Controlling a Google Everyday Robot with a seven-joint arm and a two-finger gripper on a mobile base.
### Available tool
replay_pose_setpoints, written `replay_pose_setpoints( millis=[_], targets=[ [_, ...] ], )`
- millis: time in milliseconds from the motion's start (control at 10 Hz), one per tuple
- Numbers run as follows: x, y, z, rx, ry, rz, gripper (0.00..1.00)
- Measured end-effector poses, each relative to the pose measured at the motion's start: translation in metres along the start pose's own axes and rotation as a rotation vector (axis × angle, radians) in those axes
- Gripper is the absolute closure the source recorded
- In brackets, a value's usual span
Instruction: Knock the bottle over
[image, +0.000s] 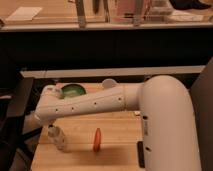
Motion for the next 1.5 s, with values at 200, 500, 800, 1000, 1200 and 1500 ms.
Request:
replay_pose_setpoints(
  millis=[200, 500, 800, 1000, 1200, 1500],
  targets=[
    [0.0007, 0.0012, 0.0, 0.002, 0.001, 0.005, 1.0],
    [0.0014, 0.0031, 0.0004, 0.004, 0.0, 0.013, 1.0],
    [0.0016, 0.0029, 0.0017, 0.005, 0.0, 0.017, 1.0],
    [0.0019, 0.0027, 0.0025, 0.007, 0.001, 0.018, 1.0],
    [0.0031, 0.0049, 0.0023, 0.008, 0.002, 0.025, 1.0],
    [0.0034, 0.0066, 0.0028, 0.011, 0.001, 0.032, 1.0]
  ],
)
